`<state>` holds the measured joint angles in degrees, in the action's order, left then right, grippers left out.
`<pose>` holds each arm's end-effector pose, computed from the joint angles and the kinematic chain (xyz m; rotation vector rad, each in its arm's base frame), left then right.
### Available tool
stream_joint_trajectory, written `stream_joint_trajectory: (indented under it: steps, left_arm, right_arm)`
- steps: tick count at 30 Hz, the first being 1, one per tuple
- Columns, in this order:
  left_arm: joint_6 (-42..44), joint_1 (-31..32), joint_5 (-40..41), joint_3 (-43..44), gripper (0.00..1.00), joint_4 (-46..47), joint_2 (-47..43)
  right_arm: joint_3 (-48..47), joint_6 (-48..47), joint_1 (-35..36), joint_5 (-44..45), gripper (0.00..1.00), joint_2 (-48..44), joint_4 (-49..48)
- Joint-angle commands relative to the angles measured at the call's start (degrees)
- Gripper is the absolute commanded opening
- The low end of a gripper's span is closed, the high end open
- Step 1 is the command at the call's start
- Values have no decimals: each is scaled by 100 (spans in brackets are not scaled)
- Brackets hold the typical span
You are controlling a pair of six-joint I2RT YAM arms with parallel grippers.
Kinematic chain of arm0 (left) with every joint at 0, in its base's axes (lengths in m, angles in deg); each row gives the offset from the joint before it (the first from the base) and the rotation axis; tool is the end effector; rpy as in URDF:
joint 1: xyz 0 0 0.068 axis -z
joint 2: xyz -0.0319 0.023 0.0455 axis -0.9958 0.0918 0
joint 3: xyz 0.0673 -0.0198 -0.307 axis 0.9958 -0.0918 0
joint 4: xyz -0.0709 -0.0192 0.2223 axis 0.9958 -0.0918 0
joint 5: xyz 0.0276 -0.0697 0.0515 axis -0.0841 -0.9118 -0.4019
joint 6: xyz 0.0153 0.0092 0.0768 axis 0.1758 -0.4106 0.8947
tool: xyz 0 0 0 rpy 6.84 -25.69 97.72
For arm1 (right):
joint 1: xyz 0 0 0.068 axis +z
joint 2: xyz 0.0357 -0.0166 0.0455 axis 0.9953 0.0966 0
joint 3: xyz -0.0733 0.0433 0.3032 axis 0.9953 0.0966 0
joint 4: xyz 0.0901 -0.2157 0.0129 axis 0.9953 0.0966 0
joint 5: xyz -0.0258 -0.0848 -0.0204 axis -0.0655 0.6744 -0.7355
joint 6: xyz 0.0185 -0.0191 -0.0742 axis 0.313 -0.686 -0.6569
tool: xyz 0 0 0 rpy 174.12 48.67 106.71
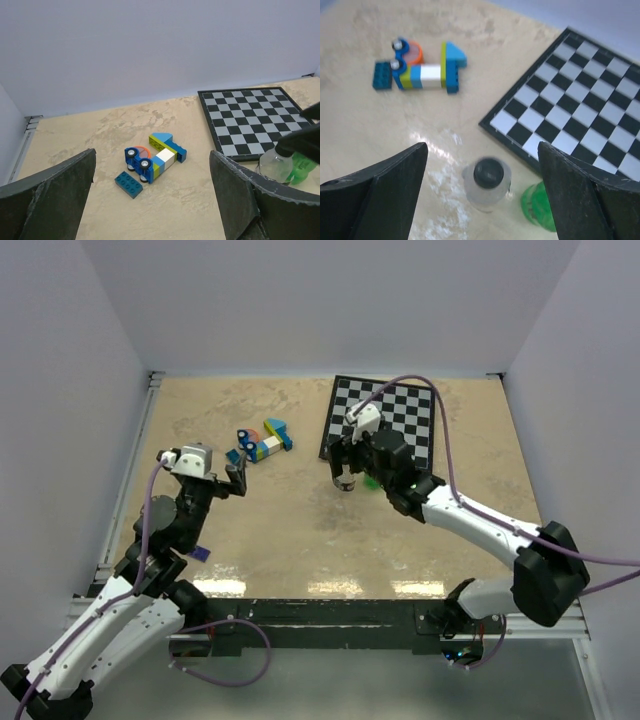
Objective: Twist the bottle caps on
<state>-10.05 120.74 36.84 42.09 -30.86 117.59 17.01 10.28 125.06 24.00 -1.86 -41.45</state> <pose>0.0953 -0.0345 0.3655 0.1285 1.4512 -0.1772 0.2458 0.1957 0.3294 -0.4921 1.8019 0.3663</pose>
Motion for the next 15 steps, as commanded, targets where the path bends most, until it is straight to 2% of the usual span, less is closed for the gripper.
stream_joint_trajectory:
  steps: [1, 3, 6, 9, 12, 15]
  left_arm:
    - [292, -32, 225, 400, 100, -31, -66]
    - [327, -32, 312, 444, 100, -57, -93]
    - [371, -32, 497, 505, 100, -119, -154]
    - [310, -24, 778, 567, 100, -171, -224]
    - [257, -33, 1059, 646, 100, -400, -304]
    - [327, -32, 1270, 839, 100, -479, -374]
  right_arm:
    - [-798, 441, -165, 548, 97, -552, 488]
    - [-983, 704, -464, 663, 98, -754, 804]
    - [-1194, 1223, -1280, 540, 98, -1079, 1463]
    - [-1396, 1303, -1809, 758, 99, -1369, 2052]
    - [-1678, 1058, -1907, 1154, 99, -1667, 2650]
    - [-1548, 804, -1907, 1516, 99, -2334, 2679]
